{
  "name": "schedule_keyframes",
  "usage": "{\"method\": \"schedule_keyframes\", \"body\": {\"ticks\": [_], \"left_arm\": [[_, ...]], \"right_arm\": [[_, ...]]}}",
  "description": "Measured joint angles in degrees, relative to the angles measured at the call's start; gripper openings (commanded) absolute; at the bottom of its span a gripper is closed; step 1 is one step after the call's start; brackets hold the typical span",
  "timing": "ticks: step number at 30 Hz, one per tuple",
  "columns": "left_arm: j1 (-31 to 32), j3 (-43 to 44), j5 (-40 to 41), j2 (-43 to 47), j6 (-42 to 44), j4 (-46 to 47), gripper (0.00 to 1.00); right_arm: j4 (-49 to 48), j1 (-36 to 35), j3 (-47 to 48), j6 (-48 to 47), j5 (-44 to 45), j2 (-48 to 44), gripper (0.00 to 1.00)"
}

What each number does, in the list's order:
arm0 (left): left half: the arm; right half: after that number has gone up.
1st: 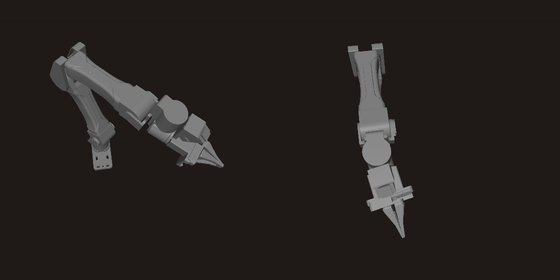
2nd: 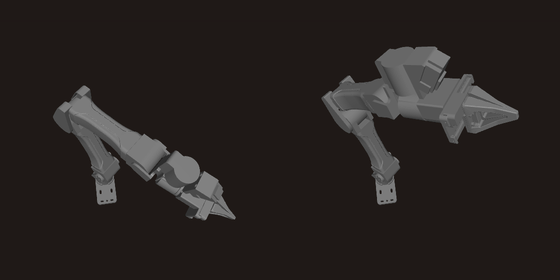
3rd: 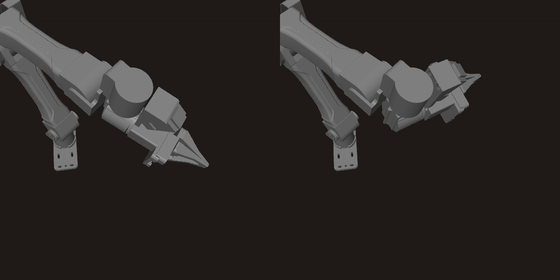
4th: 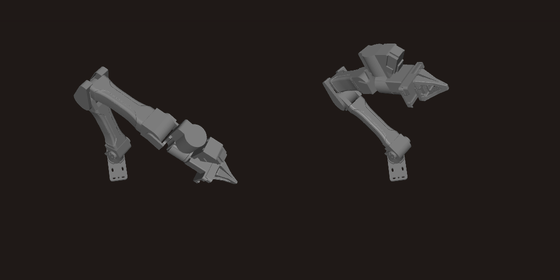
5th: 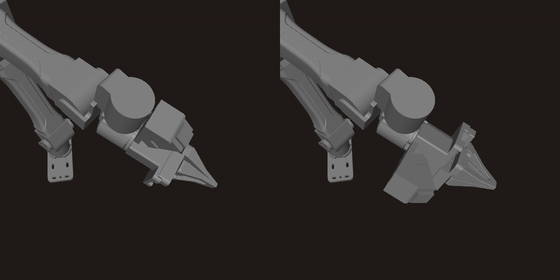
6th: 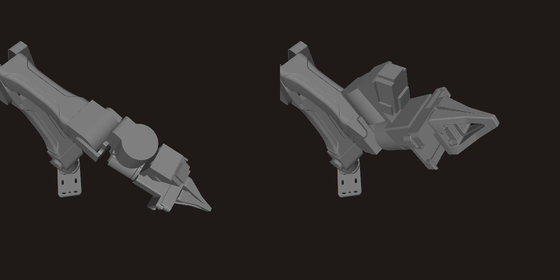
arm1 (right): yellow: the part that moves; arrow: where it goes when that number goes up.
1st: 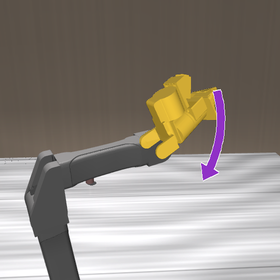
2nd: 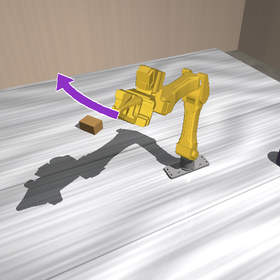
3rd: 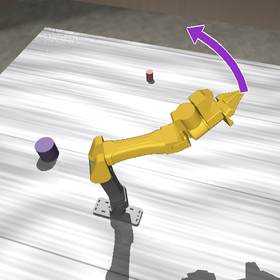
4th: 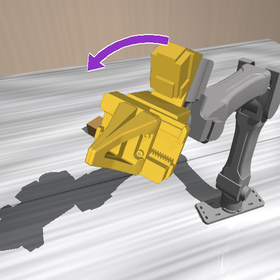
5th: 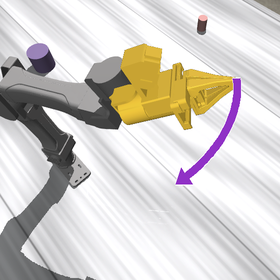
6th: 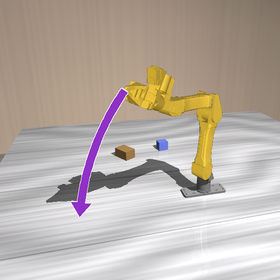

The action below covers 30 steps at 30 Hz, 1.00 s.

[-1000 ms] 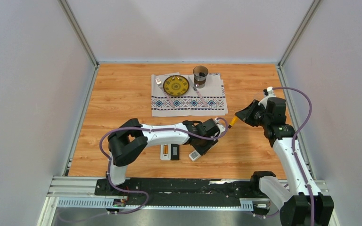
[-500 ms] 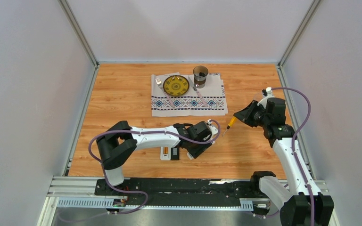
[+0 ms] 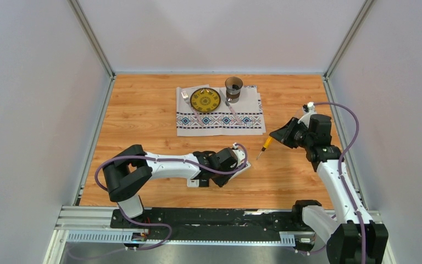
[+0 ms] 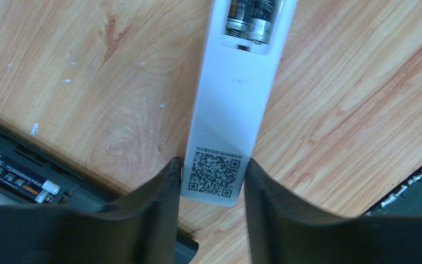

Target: Unload the batteries from the remote control

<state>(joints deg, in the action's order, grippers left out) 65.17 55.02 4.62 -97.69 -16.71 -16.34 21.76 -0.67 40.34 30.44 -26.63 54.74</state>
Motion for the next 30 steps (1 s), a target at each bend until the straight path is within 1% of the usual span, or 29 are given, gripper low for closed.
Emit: {"method": "schedule_keyframes", "body": {"ticks": [3, 14, 16, 19, 20, 22, 23, 30], "left_arm": [[0.2, -0.57, 0.96, 0.55, -0.11, 0.46, 0.0], [0.39, -0.9, 4.04, 0.85, -0.09, -0.52, 0.0], [0.39, -1.51, 4.66, 1.42, 0.09, -0.61, 0.02], [0.37, -2.38, 5.16, 2.43, 0.39, -1.38, 0.14], [0.35, -2.54, 5.29, 2.67, 0.5, -1.68, 0.26], [0.33, -2.73, 5.4, 2.93, 0.61, -2.01, 0.38], [0.33, -2.82, 5.4, 3.02, 0.63, -2.03, 0.49], [0.33, -2.93, 5.25, 3.63, 1.03, -3.28, 0.65]], "right_arm": [[-0.46, -0.44, -0.37, 0.15, -0.74, 1.01, 0.0], [-5.22, -6.14, -0.48, 0.15, -0.35, 4.42, 0.0], [-6.43, -7.34, -0.48, 0.15, 0.09, 4.96, 0.0], [-8.44, -8.98, -0.48, 0.13, 0.94, 5.27, 0.0], [-9.27, -9.55, -0.48, 0.13, 1.14, 5.53, 0.0], [-10.62, -10.54, -0.48, 0.09, 1.4, 6.4, 0.0], [-10.97, -10.93, -0.48, 0.02, 1.51, 6.91, 0.0], [-11.98, -12.39, -0.48, -0.39, 2.16, 8.57, 0.0]]}}
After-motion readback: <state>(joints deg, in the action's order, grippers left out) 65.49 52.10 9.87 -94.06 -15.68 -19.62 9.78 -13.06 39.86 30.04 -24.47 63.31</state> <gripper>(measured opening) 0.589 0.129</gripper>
